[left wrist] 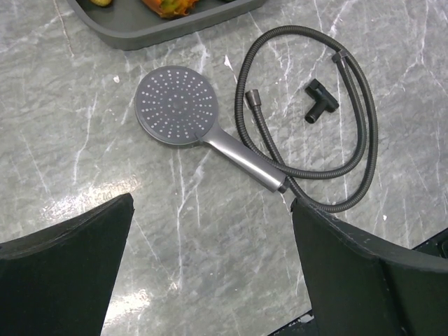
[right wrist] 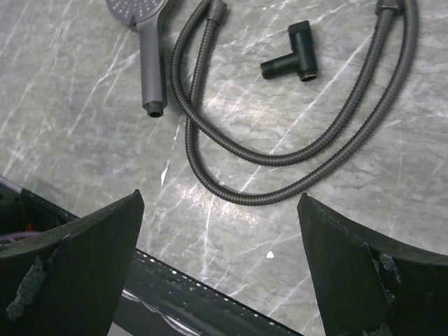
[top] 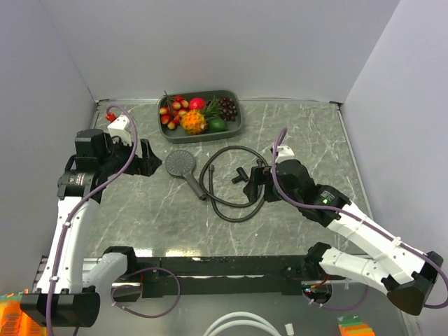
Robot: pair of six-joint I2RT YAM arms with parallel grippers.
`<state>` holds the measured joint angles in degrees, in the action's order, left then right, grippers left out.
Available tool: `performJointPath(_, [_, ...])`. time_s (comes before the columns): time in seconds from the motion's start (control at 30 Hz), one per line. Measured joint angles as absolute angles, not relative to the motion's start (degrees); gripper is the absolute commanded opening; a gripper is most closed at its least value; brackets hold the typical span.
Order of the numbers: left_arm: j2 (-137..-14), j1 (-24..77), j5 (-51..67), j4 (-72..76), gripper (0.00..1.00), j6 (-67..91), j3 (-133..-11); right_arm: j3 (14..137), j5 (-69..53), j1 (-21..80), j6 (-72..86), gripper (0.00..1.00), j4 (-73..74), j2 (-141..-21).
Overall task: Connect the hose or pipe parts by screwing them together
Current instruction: Pick up the bathroom fixture from the center of the board.
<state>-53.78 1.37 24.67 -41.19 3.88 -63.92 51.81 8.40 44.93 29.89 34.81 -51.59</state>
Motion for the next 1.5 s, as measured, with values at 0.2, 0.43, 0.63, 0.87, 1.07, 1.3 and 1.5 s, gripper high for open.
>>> performJointPath(0.2, [-54.3,1.4,27.6,-39.4,1.00,4.3,-62.0,51.6,6.5,46.0,27.8,0.97,32.6,-54.8])
performJointPath(0.43, [-56.1,1.4,31.8,-36.2,1.00,7.7,-56.7,54.2,3.3,48.8,25.6,0.89,30.3,-67.4])
performJointPath(0.63, [-56.7,1.4,33.0,-36.1,0.99,8.0,-56.1,61.3,1.8,53.6,23.1,0.82,28.7,-82.3])
performJointPath(0.87, [-56.0,1.0,32.2,-36.3,1.00,6.5,-56.1,73.8,3.1,56.9,18.7,0.79,28.2,-98.8])
performJointPath(1.07, [-55.5,-5.7,32.4,-36.8,1.00,5.4,-56.1,80.1,5.4,56.9,15.4,0.78,27.6,-106.1])
performJointPath(1.3, [-61.5,-17.8,37.7,-39.4,1.00,1.8,-56.3,81.8,7.4,56.9,12.9,0.68,25.8,-110.2])
performJointPath(1.5, [-63.1,-19.9,39.5,-41.0,0.99,-0.5,-56.3,81.8,7.5,56.9,12.2,0.58,24.2,-112.2])
